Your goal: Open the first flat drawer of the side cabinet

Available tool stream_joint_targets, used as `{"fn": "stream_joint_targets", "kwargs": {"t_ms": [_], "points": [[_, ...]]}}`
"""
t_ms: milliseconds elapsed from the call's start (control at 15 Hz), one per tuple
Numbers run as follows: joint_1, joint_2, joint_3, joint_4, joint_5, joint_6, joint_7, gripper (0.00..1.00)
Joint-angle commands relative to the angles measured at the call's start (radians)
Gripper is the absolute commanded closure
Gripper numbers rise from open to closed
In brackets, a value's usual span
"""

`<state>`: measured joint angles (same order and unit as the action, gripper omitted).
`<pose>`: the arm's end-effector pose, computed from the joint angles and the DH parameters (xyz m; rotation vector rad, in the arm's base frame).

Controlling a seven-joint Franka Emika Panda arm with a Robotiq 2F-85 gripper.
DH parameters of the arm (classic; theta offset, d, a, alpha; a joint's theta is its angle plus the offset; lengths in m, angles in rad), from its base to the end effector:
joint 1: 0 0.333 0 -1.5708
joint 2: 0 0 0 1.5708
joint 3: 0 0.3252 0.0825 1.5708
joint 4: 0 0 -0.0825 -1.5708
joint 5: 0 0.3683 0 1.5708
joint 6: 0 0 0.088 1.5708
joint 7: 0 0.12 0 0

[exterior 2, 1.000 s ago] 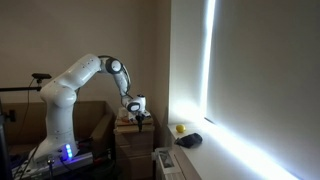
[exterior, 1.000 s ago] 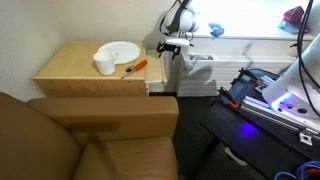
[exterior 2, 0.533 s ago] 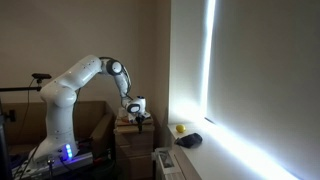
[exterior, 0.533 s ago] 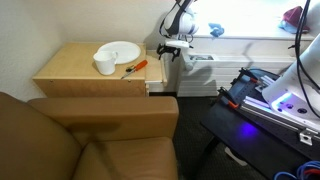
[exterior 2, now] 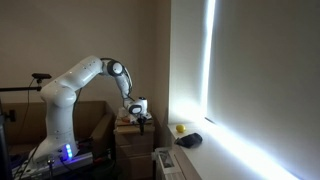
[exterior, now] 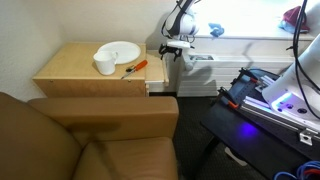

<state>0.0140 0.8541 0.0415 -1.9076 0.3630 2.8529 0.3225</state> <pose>0.6081 0.0158 0.0601 -2.8331 0.9178 -0.0842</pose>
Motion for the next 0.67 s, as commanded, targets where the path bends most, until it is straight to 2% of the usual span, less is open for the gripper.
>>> {"fn": "stream_joint_targets", "kwargs": {"t_ms": [0,200,467,600], "points": [[0.004,0.028,-0.034,0.028,-0.008,-0.027,0.033,0.00],[0.010,0.012,-0.081,0.016,-0.009,-0.068,0.083,0.00],[0.065,-0.024,-0.237,-0.029,-0.057,-0.151,0.214,0.00],[0.064,-0.037,-0.287,-0.042,-0.082,-0.204,0.251,0.00]]}}
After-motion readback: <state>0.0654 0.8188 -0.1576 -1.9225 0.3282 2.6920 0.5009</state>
